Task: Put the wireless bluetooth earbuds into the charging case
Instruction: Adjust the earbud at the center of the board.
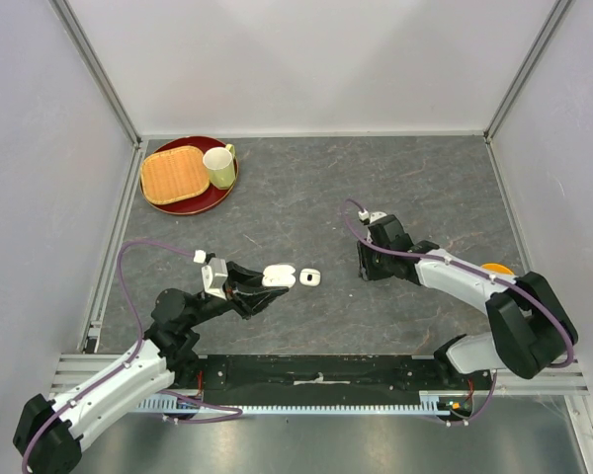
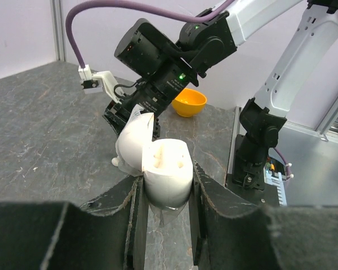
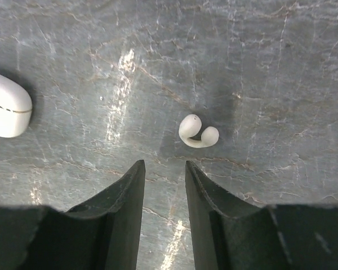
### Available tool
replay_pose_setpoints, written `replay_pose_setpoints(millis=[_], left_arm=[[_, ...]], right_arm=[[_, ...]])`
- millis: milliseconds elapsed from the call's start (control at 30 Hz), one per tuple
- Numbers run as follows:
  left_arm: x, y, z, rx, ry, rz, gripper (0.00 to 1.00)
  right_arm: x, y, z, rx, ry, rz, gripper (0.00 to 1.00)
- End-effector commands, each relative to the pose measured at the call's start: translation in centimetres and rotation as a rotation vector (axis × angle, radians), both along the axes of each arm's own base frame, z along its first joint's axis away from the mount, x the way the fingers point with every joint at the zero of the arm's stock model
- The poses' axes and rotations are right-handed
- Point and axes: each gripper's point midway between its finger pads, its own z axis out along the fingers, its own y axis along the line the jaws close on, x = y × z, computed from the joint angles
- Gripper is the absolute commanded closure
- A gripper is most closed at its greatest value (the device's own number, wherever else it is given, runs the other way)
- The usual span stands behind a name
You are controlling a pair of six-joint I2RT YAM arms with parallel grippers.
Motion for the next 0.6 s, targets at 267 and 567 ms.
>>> replay_pose_setpoints(millis=[267, 567], left_arm=[[-0.1, 0.3, 1.1, -0.044, -0.006, 0.011, 0.98], [0.0, 0.3, 1.0, -0.038, -0.001, 0.011, 0.98]], right_arm=[[1.7, 0.0, 0.3, -0.085, -0.046, 0.026, 0.58], [2.4, -0.2, 0.1, -0.129, -0.056, 0.029, 0.58]])
